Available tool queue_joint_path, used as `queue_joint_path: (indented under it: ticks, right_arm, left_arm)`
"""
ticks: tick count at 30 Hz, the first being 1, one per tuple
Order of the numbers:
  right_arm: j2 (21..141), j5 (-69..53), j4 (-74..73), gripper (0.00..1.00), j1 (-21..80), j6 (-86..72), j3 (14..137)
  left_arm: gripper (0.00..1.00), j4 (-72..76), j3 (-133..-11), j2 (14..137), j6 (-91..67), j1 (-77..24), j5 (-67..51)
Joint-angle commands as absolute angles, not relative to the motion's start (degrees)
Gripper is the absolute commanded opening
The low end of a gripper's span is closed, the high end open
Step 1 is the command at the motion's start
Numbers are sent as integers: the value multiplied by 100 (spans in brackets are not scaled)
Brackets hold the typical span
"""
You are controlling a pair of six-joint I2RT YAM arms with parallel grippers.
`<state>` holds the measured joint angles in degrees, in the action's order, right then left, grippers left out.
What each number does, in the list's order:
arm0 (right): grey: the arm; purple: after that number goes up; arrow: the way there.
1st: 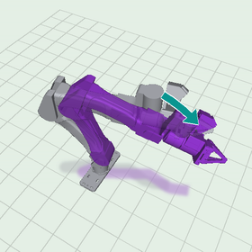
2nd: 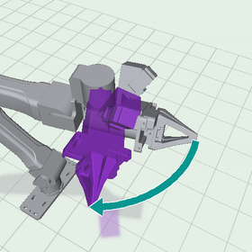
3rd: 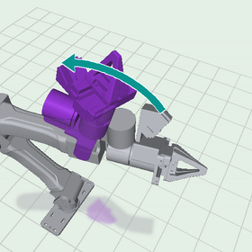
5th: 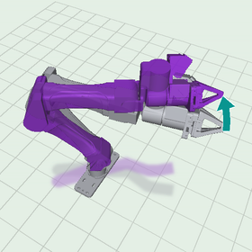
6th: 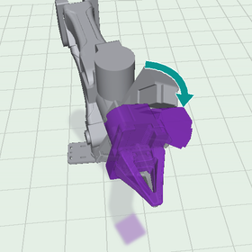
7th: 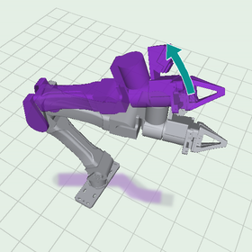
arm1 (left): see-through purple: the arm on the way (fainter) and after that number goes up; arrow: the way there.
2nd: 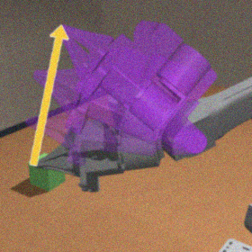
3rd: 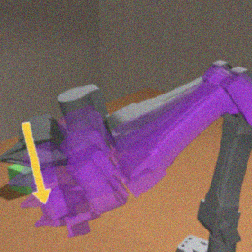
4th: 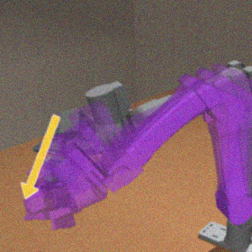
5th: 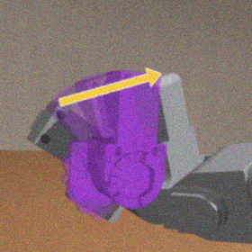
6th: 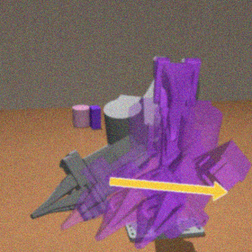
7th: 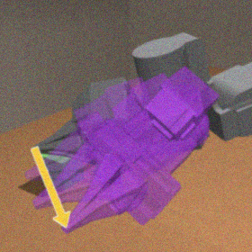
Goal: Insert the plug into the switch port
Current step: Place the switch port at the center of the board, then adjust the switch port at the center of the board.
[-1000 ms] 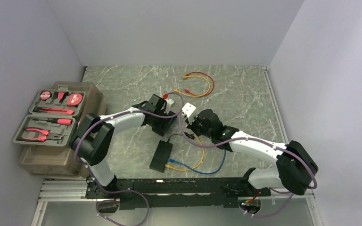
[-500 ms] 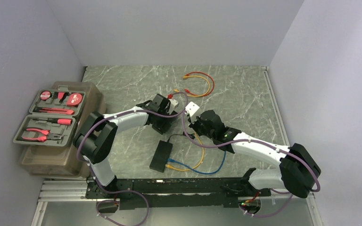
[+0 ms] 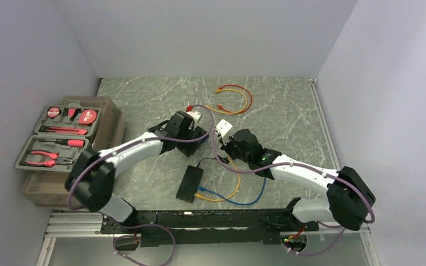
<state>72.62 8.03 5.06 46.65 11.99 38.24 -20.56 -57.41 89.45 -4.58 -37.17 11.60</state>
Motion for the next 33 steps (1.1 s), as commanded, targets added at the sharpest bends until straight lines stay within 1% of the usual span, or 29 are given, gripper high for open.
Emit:
queue_joint_path:
  ticks: [1, 3, 7, 10, 15, 20, 26, 33]
  right_arm:
    - [7386, 933, 645, 0, 4682, 1230, 4161]
    - [7420, 959, 702, 0, 4680, 1235, 4166]
    - [7476, 1017, 755, 0, 4673, 1264, 4198]
    - [7489, 1044, 759, 0, 4674, 1259, 4213]
    - [7389, 1097, 792, 0, 4672, 1227, 4143]
    - [7213, 1170, 721, 0, 4670, 1213, 4031]
    - [7084, 1265, 650, 0, 4669, 1246, 3987]
    - [7128, 1236, 661, 0, 4674, 1263, 4018]
  left_arm:
    - [99, -1710, -5374, 8036, -1352, -3789, 797]
    - [99, -1575, -5138, 7739, -1716, -3796, 561]
    - [99, -1298, -4732, 7416, -2241, -3805, -367]
    - [99, -1184, -4591, 7499, -2484, -3800, -1039]
    - [99, -495, -4278, 7613, -2786, -3798, -1619]
    - [99, -137, -4385, 7994, -2928, -3796, -2195]
    - [99, -189, -4565, 8405, -2910, -3732, -2165]
    - [99, -111, -4577, 8605, -2838, -3331, -2254]
